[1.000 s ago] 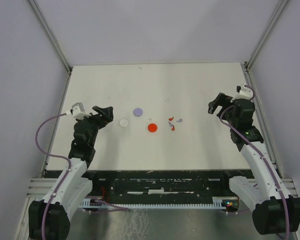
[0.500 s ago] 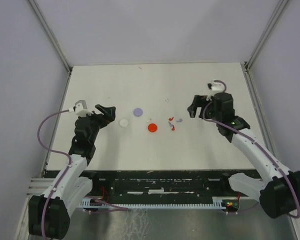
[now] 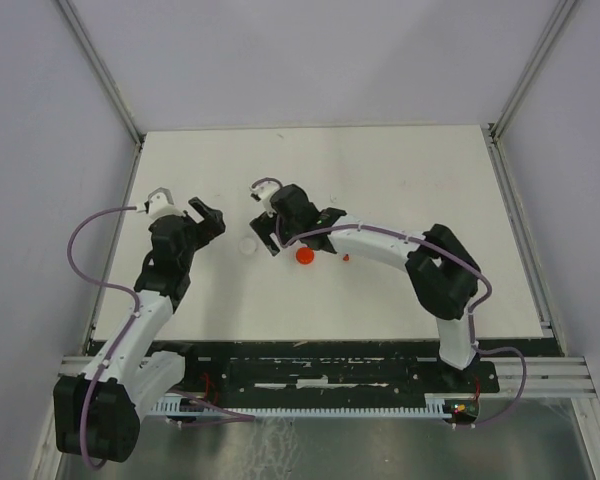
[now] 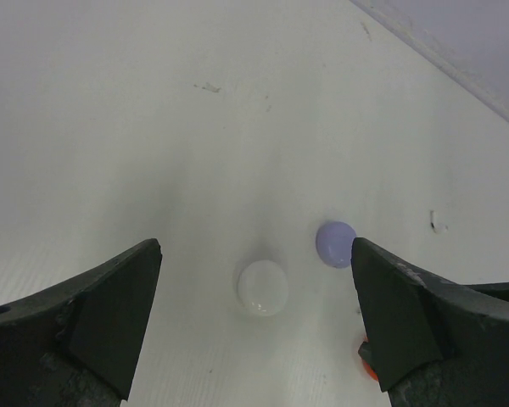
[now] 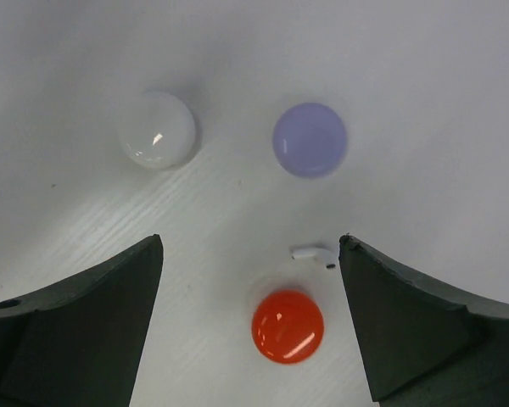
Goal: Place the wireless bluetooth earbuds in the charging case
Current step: Pick up the charging case at the center of the board.
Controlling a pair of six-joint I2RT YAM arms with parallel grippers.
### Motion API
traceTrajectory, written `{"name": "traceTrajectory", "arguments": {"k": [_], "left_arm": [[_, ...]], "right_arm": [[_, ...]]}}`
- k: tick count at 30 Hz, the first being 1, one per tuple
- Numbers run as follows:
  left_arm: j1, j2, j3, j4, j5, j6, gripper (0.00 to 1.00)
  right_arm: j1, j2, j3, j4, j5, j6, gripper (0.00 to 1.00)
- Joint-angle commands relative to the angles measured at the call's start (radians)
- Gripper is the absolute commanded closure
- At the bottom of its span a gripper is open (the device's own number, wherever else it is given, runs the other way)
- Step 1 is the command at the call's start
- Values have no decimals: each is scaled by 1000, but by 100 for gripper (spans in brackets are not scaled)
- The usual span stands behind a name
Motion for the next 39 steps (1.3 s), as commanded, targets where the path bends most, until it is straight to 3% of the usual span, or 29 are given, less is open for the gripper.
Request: {"name": "traceTrajectory", "arguments": {"k": [1,13,28,39], "left_arm": [[17,-24,43,-90,-156,58,1],[130,-65,20,-128,-157,18,1],[147,-75,5,-113,-132,16,1],[150,-79,0,-104,-123,16,1]], "right_arm": [[47,124,169,60,4,-104,7],[86,363,421,4,-85,-141,10],[89,435,451,-28,-117,-142,16],[88,469,476,-42,-124,-147,27]]}}
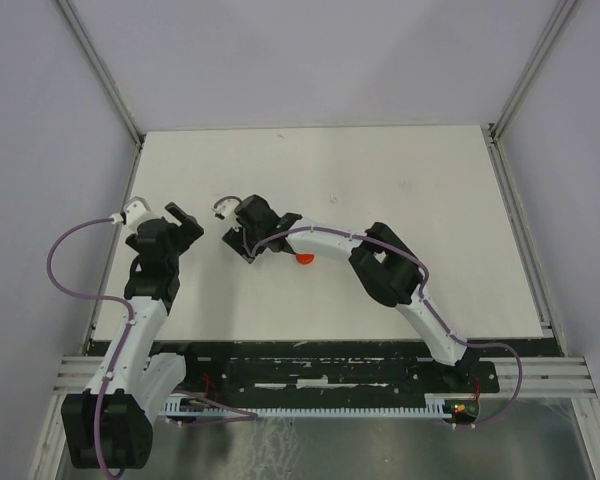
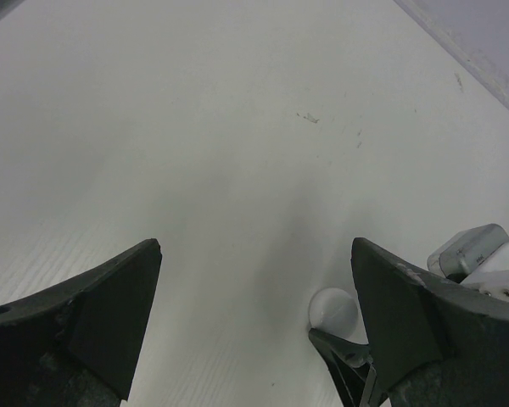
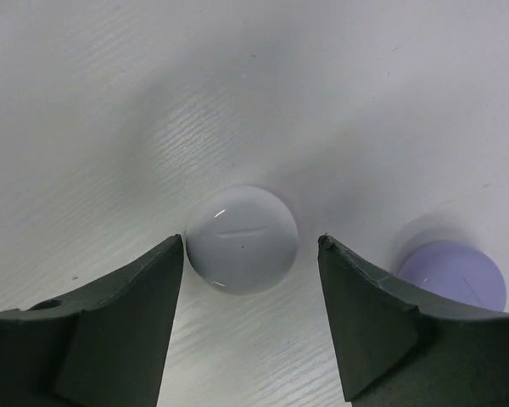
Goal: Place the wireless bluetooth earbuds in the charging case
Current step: Pick up the charging case at the center of the board.
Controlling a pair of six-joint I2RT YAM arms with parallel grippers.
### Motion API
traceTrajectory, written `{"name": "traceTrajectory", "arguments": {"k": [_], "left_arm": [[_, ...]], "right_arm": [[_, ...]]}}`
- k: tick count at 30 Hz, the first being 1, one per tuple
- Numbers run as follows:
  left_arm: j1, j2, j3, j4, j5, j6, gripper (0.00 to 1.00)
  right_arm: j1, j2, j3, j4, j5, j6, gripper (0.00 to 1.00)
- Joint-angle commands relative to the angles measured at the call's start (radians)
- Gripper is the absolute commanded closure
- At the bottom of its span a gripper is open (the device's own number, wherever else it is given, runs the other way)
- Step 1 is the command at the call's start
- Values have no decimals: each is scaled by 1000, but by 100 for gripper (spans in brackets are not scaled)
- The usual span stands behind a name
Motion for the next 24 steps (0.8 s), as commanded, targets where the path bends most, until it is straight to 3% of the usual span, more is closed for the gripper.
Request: {"name": "traceTrajectory", "arguments": {"k": [1,19,24], "left_arm": [[8,-17,-3,38,-3,-4,1],[13,-19,-9,41,5,-7,1],[13,-20,-7,40,3,-6,1]], "right_arm": [[3,30,62,4,-13,-13,28],[3,49,59,-6,7,-10,38],[4,38,39,-8,13,-13,23]]}}
